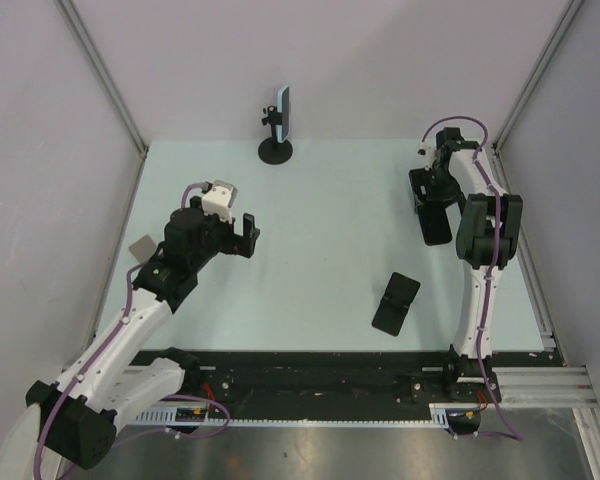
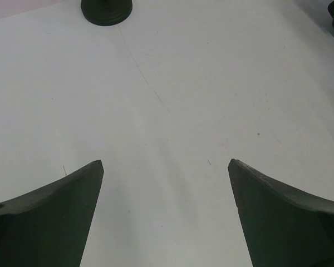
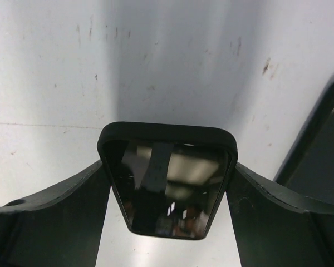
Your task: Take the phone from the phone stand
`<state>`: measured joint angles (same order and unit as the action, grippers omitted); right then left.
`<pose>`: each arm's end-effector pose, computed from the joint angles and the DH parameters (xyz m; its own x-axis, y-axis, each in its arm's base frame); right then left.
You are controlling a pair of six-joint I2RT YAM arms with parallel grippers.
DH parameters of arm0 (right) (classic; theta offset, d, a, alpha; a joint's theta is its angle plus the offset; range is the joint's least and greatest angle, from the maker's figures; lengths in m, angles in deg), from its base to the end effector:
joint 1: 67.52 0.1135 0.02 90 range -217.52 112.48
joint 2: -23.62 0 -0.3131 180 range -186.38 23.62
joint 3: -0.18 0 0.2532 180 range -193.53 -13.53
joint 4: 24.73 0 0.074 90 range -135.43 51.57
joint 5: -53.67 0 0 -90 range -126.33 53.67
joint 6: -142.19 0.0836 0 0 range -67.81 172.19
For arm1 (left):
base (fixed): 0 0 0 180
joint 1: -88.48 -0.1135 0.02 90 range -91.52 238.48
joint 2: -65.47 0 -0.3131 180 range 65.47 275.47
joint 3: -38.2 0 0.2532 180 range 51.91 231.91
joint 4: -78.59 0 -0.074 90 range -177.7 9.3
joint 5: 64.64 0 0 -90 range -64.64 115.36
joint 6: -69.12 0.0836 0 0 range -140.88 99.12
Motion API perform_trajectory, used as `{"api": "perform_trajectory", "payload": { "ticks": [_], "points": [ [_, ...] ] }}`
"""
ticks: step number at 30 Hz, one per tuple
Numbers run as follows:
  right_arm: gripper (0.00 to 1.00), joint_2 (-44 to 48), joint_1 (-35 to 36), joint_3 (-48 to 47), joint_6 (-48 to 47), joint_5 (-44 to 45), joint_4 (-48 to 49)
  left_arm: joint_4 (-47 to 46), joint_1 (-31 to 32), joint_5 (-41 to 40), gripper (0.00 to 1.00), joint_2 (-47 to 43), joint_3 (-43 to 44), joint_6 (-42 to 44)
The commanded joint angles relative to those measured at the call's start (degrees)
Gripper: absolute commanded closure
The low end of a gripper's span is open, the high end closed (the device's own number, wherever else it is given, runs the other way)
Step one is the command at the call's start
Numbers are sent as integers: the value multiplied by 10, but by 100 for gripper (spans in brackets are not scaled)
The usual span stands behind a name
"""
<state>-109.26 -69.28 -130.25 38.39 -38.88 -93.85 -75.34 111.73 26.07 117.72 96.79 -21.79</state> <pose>0.5357 -0.0127 0.1827 -0.9249 -0.2100 -0.3171 -0.2100 0.9771 -0.0344 0.2094 -0.0911 0.3358 -0.3166 0.1187 -0.9411 0.4005 0.9161 -0.0191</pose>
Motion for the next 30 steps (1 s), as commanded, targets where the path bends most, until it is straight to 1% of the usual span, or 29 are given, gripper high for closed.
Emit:
{"api": "perform_trajectory", "payload": {
  "ticks": [1, 3, 4, 7, 9, 13, 14, 15, 16, 17, 19, 23, 30],
  "points": [
    [71, -19, -3, -25, -20, -16, 38, -5, 4, -6, 0, 1, 0, 30],
    [65, -21, -3, -21, -21, -18, 51, -5, 4, -6, 0, 1, 0, 30],
    [58, -25, -4, -21, -22, -19, 55, -4, 4, -5, 0, 2, 0, 30],
    [52, -27, -4, -13, -23, -18, 80, -6, 4, -5, 0, 0, 0, 30],
    [51, -28, -5, -10, -23, -12, 95, -4, 4, -5, 0, -1, 0, 31],
    [28, -28, -5, -1, -22, 5, 114, -4, 4, -5, 0, -4, -1, 31],
    [17, -27, -5, 4, -22, 6, 116, -4, 4, -5, 0, -6, -1, 31],
    [13, -26, -5, 5, -21, 7, 116, -5, 4, -5, 0, -6, -1, 32],
    [6, -24, -5, 9, -19, 11, 116, -5, 4, -6, 0, -6, -1, 32],
    [4, -16, -5, 18, -18, 12, 117, -4, 4, -5, 0, -7, -1, 31],
    [0, -8, -6, 30, -17, 9, 126, -4, 4, -5, 0, -10, -1, 31],
    [0, 17, -9, 56, -11, 3, 133, -5, 5, -5, 0, -14, -1, 30],
    [1, 68, -14, 147, -6, -11, 152, -6, 10, -4, 0, -21, -1, 31]
  ]
}}
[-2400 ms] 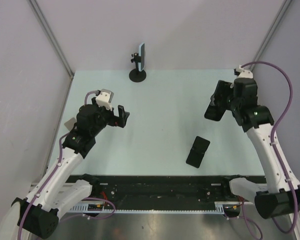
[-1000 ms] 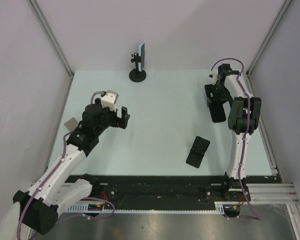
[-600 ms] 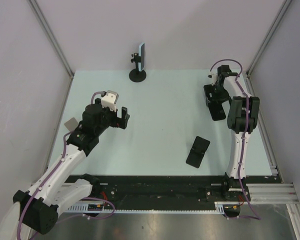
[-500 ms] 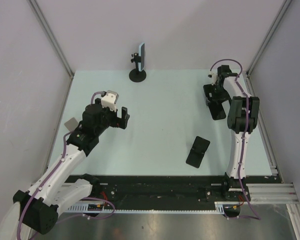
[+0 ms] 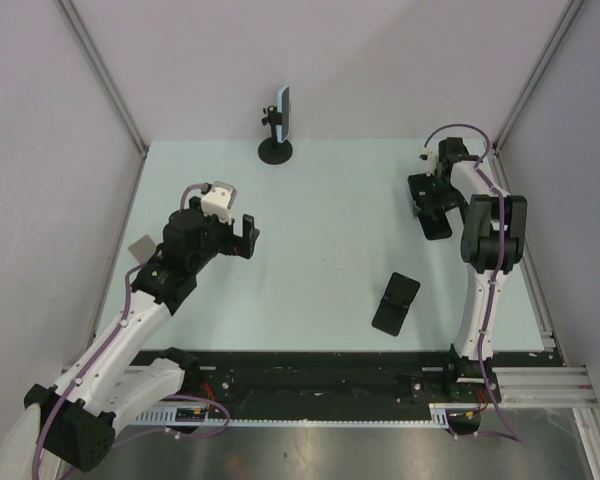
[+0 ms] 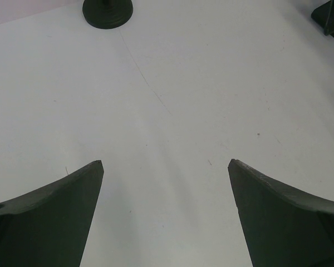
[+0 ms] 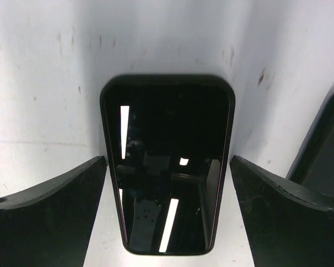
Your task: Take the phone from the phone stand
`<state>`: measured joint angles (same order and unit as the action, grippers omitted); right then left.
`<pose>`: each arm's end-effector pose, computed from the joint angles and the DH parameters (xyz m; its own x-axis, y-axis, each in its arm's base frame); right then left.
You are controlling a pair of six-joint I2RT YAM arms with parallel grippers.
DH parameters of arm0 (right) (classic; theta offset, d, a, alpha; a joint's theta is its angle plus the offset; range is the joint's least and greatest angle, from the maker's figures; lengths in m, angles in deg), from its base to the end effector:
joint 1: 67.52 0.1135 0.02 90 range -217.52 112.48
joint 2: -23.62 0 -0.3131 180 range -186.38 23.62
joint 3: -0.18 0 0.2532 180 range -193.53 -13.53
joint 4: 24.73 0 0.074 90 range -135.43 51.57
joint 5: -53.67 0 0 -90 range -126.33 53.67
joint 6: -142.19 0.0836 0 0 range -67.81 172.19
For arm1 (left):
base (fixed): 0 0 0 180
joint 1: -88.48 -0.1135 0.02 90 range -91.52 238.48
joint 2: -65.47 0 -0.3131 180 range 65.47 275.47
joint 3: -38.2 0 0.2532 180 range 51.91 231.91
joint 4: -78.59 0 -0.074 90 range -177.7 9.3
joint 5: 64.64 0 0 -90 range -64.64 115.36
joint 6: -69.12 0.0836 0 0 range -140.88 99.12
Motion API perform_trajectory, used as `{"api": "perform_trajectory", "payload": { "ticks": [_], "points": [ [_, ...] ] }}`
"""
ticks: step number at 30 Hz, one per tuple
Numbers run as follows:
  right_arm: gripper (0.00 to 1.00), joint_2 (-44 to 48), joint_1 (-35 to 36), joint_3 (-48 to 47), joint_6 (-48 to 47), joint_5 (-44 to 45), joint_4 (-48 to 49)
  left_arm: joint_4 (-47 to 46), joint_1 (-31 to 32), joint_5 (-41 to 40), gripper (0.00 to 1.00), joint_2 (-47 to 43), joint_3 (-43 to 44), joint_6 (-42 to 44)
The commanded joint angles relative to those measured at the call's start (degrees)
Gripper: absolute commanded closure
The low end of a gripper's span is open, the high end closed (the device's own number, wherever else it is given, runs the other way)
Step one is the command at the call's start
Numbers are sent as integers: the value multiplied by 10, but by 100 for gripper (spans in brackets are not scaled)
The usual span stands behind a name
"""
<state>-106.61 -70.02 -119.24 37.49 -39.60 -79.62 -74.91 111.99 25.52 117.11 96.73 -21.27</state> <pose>0.5354 -0.0186 0.1615 -0.8858 -0.2149 -0.4112 -0.2116 0.9759 -0.0541 0.2067 -0.0902 0.3365 -0.3105 0.1276 -0.9420 0.3992 0.9168 -0.0073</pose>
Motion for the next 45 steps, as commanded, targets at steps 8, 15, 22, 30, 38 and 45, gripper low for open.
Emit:
{"api": "perform_trajectory", "payload": {
  "ticks": [8, 15, 22, 30, 38, 45],
  "points": [
    [7, 86, -8, 115, 4, 12, 38, -9, 13, 2, 0, -18, -2, 27],
    [18, 88, -12, 111, -2, 52, 48, -10, 14, 0, 0, -17, -2, 26],
    [40, 96, -29, 120, -2, 69, 63, -10, 15, 2, 0, -15, -2, 27],
    [39, 110, -42, 138, 7, 106, 90, -9, 15, 2, 0, -14, -2, 27],
    [27, 113, -46, 139, 11, 111, 106, -10, 15, 1, 0, -12, -3, 27],
    [13, 111, -44, 138, 11, 99, 103, -9, 15, 1, 0, -14, -3, 27]
  ]
}}
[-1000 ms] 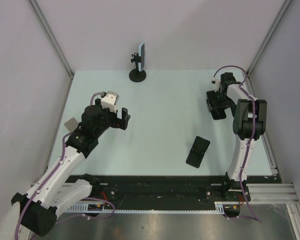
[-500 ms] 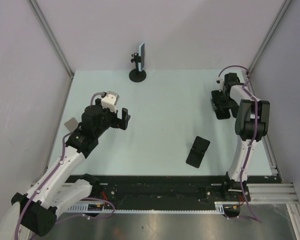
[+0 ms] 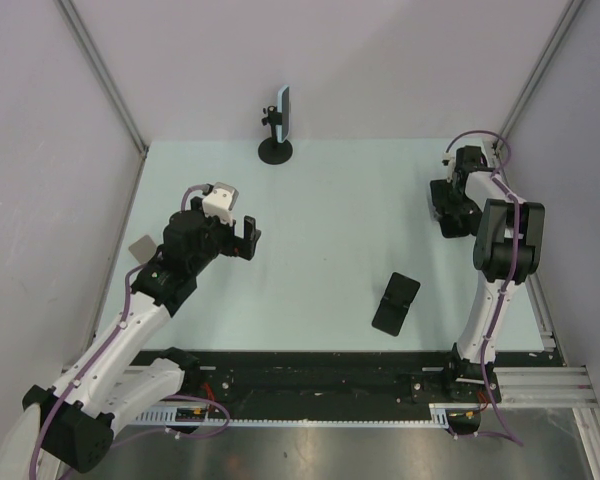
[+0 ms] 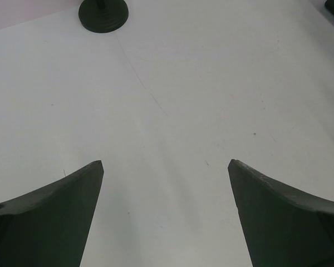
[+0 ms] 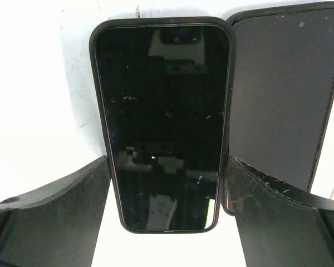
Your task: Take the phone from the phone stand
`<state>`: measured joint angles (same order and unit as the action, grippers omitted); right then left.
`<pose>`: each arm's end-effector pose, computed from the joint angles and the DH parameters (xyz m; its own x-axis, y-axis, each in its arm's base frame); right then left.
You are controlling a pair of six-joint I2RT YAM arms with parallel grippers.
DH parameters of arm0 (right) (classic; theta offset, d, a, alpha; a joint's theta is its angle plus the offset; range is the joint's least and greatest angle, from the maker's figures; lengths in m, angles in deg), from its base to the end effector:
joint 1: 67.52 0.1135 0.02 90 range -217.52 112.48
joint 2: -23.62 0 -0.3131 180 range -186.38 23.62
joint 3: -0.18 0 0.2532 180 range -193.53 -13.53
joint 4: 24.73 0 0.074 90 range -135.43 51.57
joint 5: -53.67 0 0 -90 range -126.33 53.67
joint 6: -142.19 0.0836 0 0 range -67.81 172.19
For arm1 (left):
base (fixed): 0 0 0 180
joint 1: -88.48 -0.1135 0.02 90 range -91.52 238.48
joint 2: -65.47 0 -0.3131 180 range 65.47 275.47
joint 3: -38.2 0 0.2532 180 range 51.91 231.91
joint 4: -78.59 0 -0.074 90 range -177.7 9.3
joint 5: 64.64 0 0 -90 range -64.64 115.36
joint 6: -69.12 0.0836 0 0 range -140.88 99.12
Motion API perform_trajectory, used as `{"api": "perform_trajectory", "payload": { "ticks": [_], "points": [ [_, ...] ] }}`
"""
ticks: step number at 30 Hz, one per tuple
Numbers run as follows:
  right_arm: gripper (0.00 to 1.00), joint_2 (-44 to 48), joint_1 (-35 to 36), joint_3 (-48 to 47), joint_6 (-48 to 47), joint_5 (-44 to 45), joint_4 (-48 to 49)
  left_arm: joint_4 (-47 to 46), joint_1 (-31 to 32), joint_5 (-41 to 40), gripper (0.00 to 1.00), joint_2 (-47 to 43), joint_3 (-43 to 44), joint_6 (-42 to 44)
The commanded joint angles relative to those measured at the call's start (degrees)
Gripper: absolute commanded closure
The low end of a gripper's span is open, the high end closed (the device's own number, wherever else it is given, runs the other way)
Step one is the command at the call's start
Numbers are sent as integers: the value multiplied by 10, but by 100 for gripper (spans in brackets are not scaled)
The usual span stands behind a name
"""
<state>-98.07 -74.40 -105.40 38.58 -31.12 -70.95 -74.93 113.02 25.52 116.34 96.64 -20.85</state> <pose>0.4962 -0.0675 0.1704 -0.8925 -0.1284 -0.4324 -0.0503 0.9810 -0.1874 0.2023 -0.0926 0.3387 -0.2946 0.1351 -0.9460 0.4179 0.9085 -0.0004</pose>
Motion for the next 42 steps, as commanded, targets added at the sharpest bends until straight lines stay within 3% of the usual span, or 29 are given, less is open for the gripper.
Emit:
{"api": "perform_trajectory", "payload": {
  "ticks": [1, 5, 12, 24, 33, 42],
  "points": [
    [10, 26, -1, -1, -2, 15, 16, -11, 4, 1, 0, -6, -2, 23],
    [3, 33, 6, 7, -14, 12, 4, -9, 4, 4, 0, -7, -2, 23],
    [5, 40, 13, 22, -36, -5, -3, -10, 5, 5, 0, -8, -2, 23],
    [24, 47, 16, 42, -71, -15, -4, -9, 6, 7, 0, -9, -2, 23],
    [11, 58, 15, 52, -57, 42, 13, -10, 6, 7, 0, -9, -2, 23],
    [10, 83, 14, 65, -41, 54, 25, -10, 7, 8, 0, -12, -2, 23]
  ]
}}
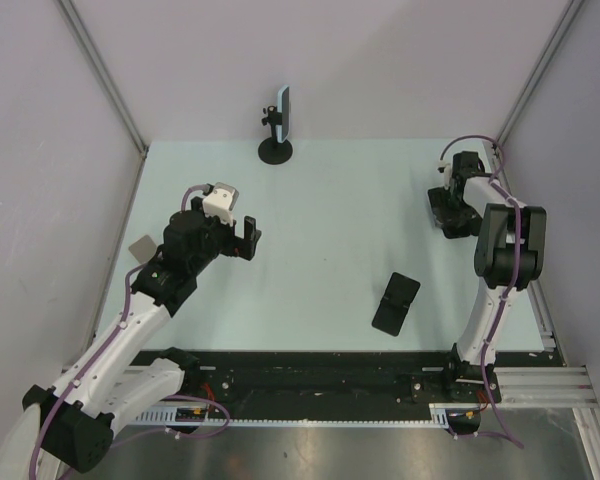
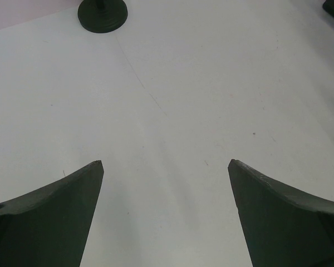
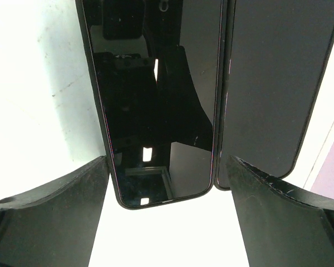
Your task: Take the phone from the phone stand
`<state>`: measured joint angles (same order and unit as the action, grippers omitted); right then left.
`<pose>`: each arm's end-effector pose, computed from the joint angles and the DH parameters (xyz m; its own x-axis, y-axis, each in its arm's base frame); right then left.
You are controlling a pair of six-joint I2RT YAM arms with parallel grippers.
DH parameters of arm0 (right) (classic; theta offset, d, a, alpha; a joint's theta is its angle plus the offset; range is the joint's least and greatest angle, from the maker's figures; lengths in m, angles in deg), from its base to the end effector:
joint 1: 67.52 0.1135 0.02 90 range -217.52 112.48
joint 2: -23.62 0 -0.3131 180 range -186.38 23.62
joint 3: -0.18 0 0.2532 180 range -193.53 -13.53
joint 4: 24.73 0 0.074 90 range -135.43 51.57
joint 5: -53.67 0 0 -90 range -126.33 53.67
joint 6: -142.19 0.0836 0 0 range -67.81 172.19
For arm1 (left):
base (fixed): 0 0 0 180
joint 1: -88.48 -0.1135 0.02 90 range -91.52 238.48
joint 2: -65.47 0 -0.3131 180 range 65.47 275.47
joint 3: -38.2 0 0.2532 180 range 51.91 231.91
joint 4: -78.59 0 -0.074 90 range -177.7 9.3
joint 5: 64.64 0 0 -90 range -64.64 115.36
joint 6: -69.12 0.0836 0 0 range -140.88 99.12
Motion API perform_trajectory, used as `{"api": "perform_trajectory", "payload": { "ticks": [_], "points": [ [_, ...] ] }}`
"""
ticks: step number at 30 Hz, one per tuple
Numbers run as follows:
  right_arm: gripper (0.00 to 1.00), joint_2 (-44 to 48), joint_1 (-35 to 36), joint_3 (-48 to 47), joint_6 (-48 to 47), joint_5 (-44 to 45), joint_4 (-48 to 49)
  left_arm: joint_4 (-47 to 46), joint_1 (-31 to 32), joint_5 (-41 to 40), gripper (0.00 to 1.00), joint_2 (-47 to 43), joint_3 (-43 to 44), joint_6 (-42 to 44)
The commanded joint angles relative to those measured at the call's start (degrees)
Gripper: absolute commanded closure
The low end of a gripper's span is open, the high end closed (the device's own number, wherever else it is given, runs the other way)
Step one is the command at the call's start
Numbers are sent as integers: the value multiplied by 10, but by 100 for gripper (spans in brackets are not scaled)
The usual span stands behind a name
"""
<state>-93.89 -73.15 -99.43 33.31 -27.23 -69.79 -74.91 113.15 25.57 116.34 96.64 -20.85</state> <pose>0.4731 -0.0599 0.1739 -0.8932 -0.2330 -0.3846 -0.1275 0.9514 -0.2804 0.2020 -0.0931 0.3386 -0.2946 0.1359 -0.9459 0.4207 0.9072 -0.0007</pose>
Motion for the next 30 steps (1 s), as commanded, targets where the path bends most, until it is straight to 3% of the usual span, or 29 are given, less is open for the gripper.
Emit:
{"api": "perform_trajectory", "payload": {
  "ticks": [1, 9, 19, 21, 24, 30],
  "points": [
    [9, 45, 3, 7, 15, 14, 16, -9, 6, 7, 0, -13, -3, 23],
    [6, 141, 31, 9, 74, -44, 16, -9, 7, 13, 0, -12, -1, 18],
    [0, 371, 50, 59, 292, -109, 53, -9, 18, 30, 0, -3, 8, -13],
    [0, 430, 50, 85, 360, -110, 68, -10, 34, 29, 0, 3, 12, -28],
    [0, 509, 52, 115, 390, -129, 79, -9, 70, 30, 0, 18, 25, -63],
    [0, 644, 55, 189, 398, -155, 66, -10, 189, -19, 0, 49, 60, -139]
  ]
}}
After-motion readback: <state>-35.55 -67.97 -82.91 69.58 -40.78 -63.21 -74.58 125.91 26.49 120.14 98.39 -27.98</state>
